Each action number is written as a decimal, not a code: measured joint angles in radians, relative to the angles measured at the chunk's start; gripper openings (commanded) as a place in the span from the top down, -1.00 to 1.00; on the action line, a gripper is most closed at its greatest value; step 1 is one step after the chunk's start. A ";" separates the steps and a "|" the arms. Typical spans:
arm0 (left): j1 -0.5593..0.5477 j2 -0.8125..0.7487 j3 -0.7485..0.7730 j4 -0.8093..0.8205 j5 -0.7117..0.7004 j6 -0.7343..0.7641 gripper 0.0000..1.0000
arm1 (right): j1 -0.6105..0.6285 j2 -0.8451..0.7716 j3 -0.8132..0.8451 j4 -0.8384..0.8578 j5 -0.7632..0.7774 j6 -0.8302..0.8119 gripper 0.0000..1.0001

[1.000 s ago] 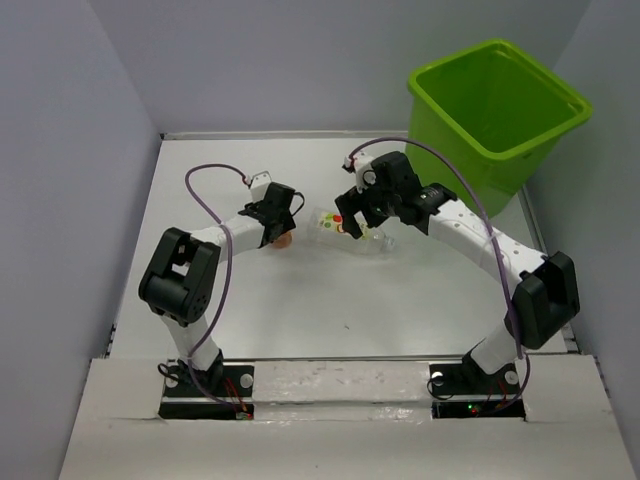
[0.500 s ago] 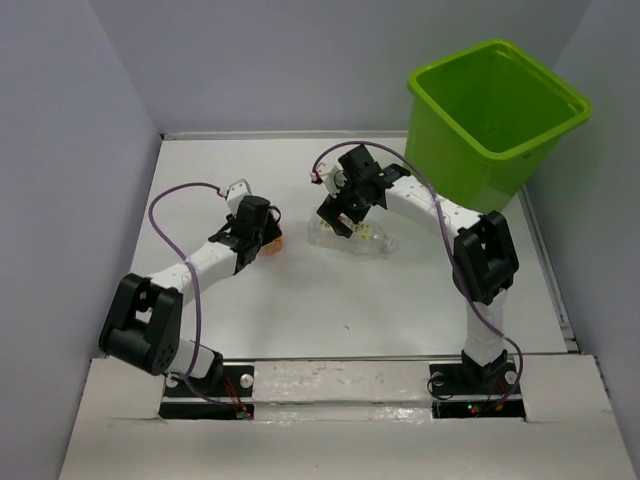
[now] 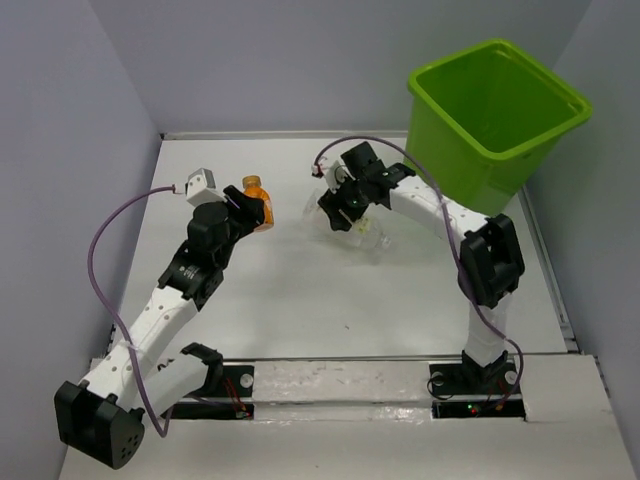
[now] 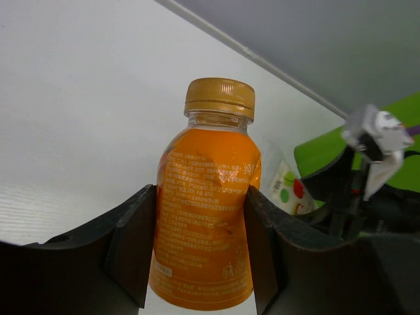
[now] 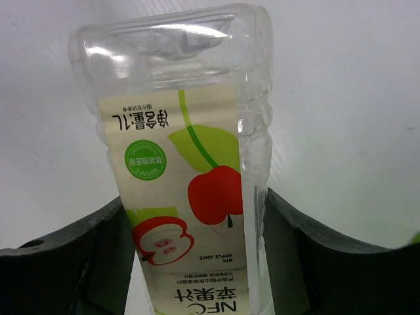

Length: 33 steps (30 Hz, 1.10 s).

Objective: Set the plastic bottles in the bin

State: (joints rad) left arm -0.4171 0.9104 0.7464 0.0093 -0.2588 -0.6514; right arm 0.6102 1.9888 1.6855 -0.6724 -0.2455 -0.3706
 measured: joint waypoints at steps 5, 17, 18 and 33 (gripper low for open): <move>0.000 -0.052 0.027 -0.013 0.057 -0.001 0.26 | 0.000 -0.321 -0.019 0.104 0.047 0.083 0.74; -0.033 -0.078 0.120 0.023 0.252 -0.036 0.26 | -0.477 -0.520 0.346 0.461 0.365 0.319 -0.17; -0.052 -0.066 0.154 0.029 0.256 -0.035 0.26 | -0.502 -0.507 0.345 0.463 0.372 0.341 -0.63; -0.374 0.415 0.819 0.106 0.143 0.072 0.34 | -0.664 -0.774 0.024 0.298 0.085 0.717 1.00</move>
State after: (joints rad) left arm -0.7914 1.3258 1.5650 0.1154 -0.1158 -0.5793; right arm -0.0540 1.2148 1.7096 -0.3744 -0.1604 0.3462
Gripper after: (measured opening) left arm 0.594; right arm 0.191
